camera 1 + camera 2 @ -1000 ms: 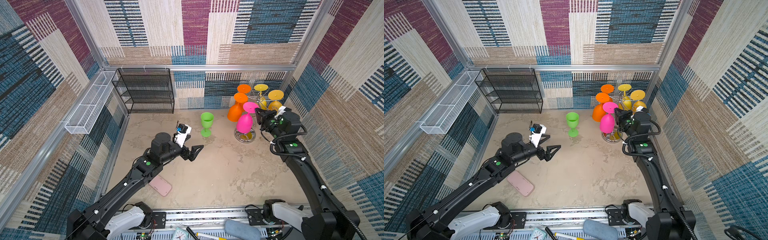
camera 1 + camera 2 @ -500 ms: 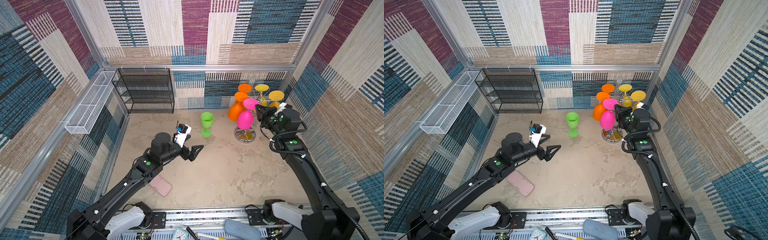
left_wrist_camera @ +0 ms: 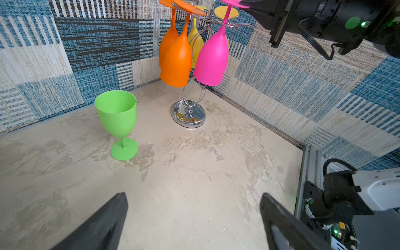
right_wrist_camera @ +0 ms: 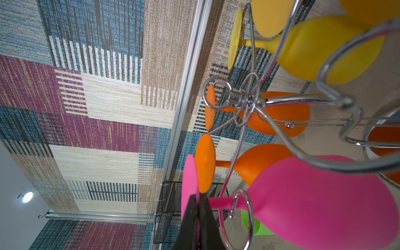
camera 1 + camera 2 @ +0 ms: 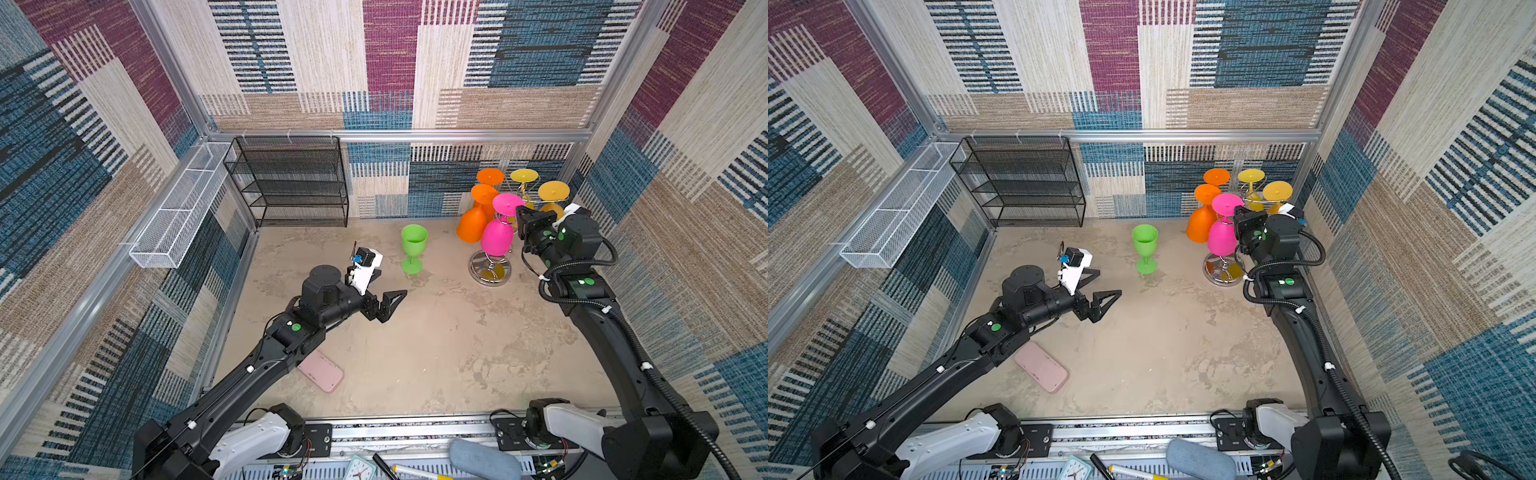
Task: Take the wine glass off the wine glass rack
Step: Pick up the wine glass from the wine glass rack.
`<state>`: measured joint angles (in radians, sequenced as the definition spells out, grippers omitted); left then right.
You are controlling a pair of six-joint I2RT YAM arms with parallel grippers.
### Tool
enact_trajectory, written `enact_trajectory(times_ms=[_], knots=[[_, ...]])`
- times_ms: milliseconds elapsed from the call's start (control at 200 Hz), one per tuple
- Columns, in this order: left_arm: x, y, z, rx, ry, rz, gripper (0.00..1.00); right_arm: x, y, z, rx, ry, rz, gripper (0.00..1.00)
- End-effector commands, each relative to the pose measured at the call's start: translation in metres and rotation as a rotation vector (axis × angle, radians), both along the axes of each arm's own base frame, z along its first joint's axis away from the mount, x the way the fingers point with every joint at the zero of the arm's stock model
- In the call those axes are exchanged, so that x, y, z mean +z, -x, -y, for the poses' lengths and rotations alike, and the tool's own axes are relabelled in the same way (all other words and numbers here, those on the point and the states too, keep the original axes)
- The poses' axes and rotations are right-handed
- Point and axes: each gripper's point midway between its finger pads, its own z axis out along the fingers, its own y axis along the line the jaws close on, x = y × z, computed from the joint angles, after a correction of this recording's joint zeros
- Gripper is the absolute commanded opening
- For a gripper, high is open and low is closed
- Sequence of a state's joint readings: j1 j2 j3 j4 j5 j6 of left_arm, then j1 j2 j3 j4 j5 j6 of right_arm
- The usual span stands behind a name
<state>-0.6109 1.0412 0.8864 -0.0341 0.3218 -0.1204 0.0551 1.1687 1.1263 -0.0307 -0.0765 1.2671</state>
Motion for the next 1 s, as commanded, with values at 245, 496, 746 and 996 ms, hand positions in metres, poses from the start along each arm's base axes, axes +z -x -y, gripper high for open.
enact_trajectory(times_ms=[245, 496, 746, 996], knots=[[0.006, 0.002, 0.003, -0.023, 0.011, 0.024, 0.98, 0.002, -0.006, 0.014, -0.081, 0.012, -0.002, 0.05], [0.008, 0.004, 0.003, -0.027, 0.014, 0.027, 0.98, 0.000, -0.002, 0.021, -0.124, 0.005, -0.007, 0.05], [0.010, 0.004, 0.003, -0.028, 0.018, 0.030, 0.98, -0.004, 0.007, 0.024, -0.137, -0.001, -0.014, 0.05], [0.008, 0.005, 0.003, -0.033, 0.018, 0.023, 0.98, -0.008, 0.017, 0.024, -0.131, 0.012, -0.019, 0.05]])
